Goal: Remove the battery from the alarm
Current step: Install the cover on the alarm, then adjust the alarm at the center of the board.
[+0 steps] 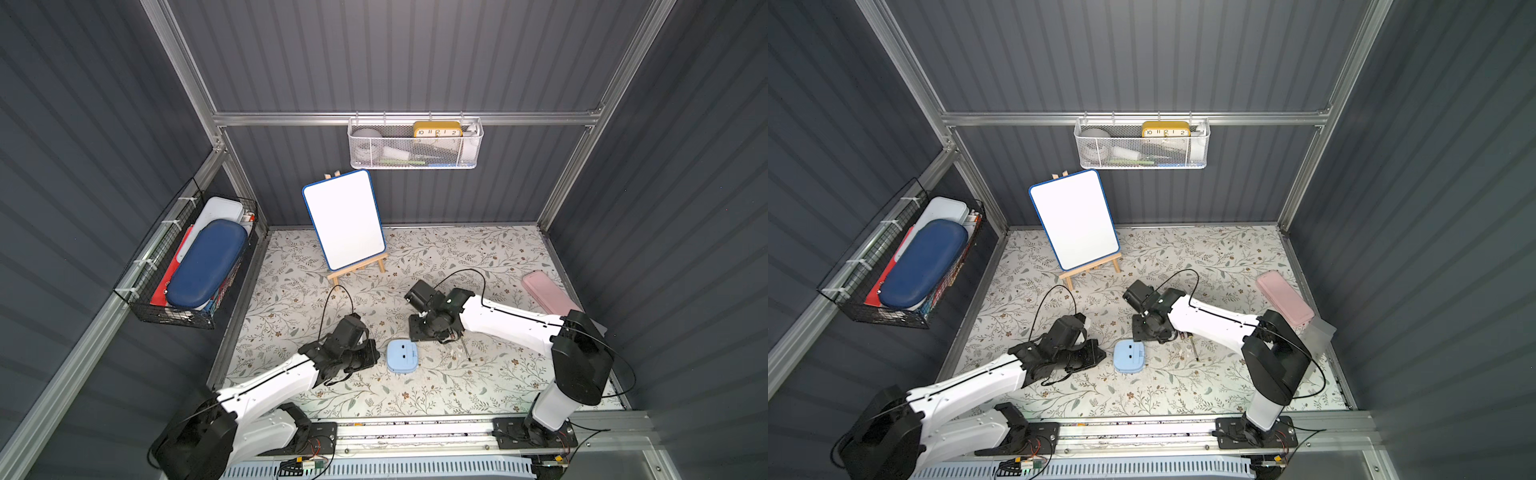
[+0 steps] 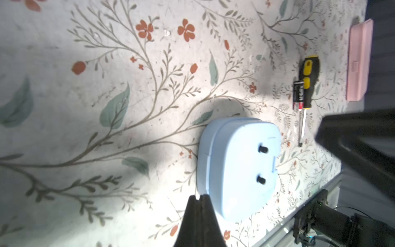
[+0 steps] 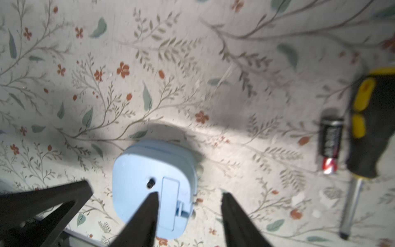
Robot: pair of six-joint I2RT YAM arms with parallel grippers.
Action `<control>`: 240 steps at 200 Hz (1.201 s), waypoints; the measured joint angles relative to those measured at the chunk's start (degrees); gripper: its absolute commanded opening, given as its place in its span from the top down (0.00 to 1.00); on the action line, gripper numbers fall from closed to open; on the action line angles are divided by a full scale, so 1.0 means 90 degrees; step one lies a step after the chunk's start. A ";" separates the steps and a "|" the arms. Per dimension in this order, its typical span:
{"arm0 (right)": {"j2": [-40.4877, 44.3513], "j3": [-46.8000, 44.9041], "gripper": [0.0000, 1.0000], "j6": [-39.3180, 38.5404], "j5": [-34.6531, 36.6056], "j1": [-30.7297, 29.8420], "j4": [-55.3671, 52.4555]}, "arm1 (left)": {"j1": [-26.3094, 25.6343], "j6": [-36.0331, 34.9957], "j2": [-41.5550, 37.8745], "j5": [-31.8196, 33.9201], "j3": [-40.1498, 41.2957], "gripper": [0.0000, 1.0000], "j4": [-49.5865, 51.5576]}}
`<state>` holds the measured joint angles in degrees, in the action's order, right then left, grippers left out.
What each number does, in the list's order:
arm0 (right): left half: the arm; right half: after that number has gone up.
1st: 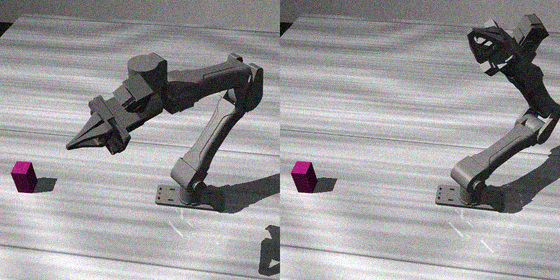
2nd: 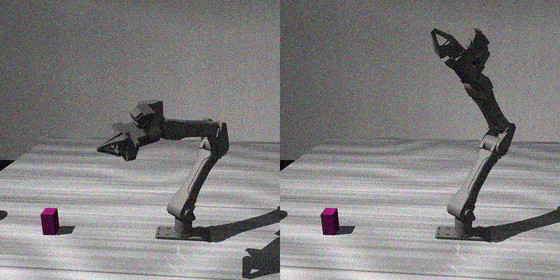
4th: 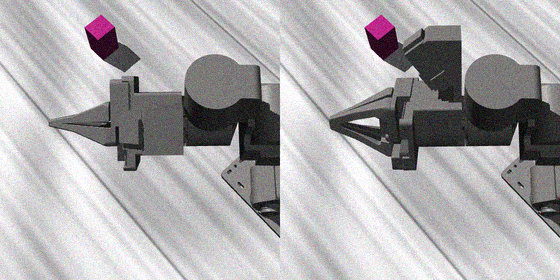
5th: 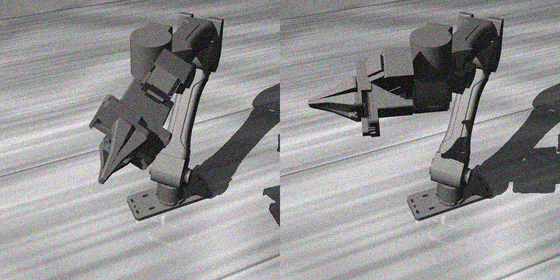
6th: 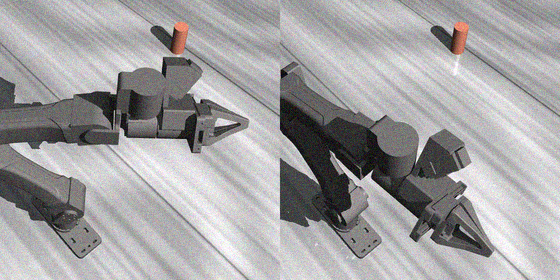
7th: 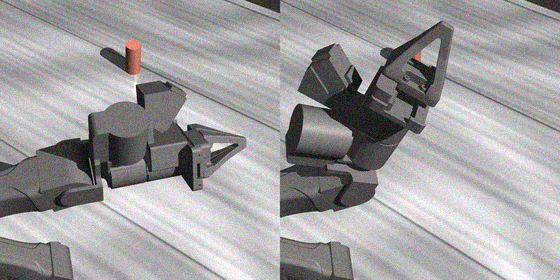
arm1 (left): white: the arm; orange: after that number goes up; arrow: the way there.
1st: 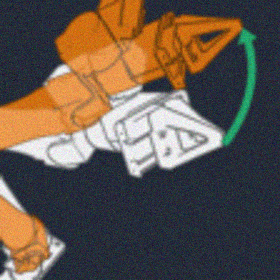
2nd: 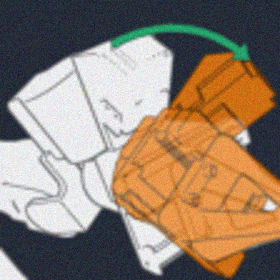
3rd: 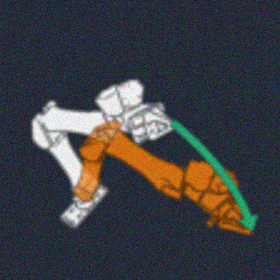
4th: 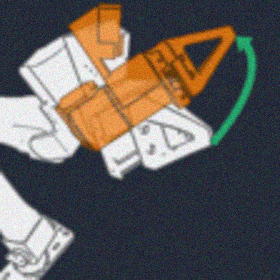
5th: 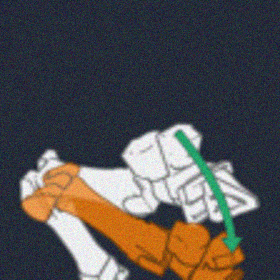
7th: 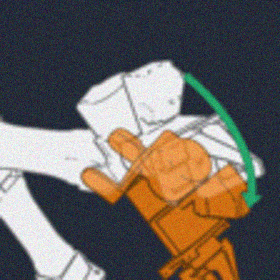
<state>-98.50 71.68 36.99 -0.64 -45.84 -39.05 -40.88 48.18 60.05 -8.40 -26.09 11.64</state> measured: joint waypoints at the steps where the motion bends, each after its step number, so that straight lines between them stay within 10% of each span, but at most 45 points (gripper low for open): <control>1: -0.0046 0.0049 0.91 -0.0032 -0.0005 0.0034 -0.0012 | 0.0000 0.0002 -0.0051 -0.0024 0.0012 1.00 0.0005; 94: -0.2033 0.1445 1.00 -0.1120 -0.0981 0.0248 -0.0301 | -0.0823 0.0231 0.0515 -0.1523 0.0403 1.00 -0.0335; 240: -0.1115 -0.0328 1.00 -0.1064 -0.1447 0.0182 0.0369 | -0.0954 0.0879 0.2183 -0.1124 -0.0192 1.00 -0.0920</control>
<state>-108.53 68.73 27.42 -13.67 -44.21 -35.73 -49.47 56.10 79.70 -18.52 -27.81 3.36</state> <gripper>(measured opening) 0.040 0.046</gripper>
